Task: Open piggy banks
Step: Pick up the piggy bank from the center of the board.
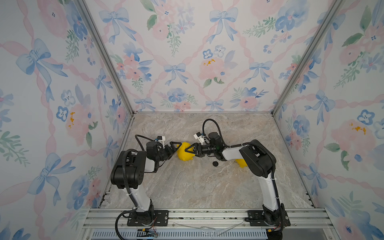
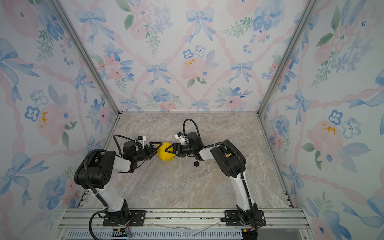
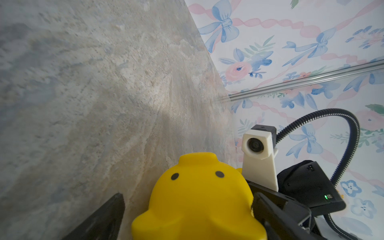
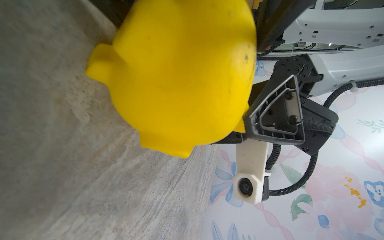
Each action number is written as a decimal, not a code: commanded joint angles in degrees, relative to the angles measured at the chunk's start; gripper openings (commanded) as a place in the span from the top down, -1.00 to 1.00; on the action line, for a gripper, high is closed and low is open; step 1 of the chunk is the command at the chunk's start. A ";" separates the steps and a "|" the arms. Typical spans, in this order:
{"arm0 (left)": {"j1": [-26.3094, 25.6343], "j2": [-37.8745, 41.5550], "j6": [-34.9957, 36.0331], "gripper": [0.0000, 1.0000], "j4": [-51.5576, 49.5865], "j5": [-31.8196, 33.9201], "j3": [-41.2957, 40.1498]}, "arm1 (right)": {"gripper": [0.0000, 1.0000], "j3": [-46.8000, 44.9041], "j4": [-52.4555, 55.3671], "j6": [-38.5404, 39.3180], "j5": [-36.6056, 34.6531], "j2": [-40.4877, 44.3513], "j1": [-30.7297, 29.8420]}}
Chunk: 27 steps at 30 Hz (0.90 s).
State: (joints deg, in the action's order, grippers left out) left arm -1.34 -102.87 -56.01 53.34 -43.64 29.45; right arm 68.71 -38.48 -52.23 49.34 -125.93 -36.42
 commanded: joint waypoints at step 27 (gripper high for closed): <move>-1.29 -5.15 -5.88 -0.65 11.35 -3.39 0.47 | -0.63 0.83 7.33 1.87 -2.07 -1.51 -0.03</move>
State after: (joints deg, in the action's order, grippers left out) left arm -2.26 -107.48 -62.24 63.00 -46.28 29.54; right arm 69.65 -36.58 -51.57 49.65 -125.93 -36.47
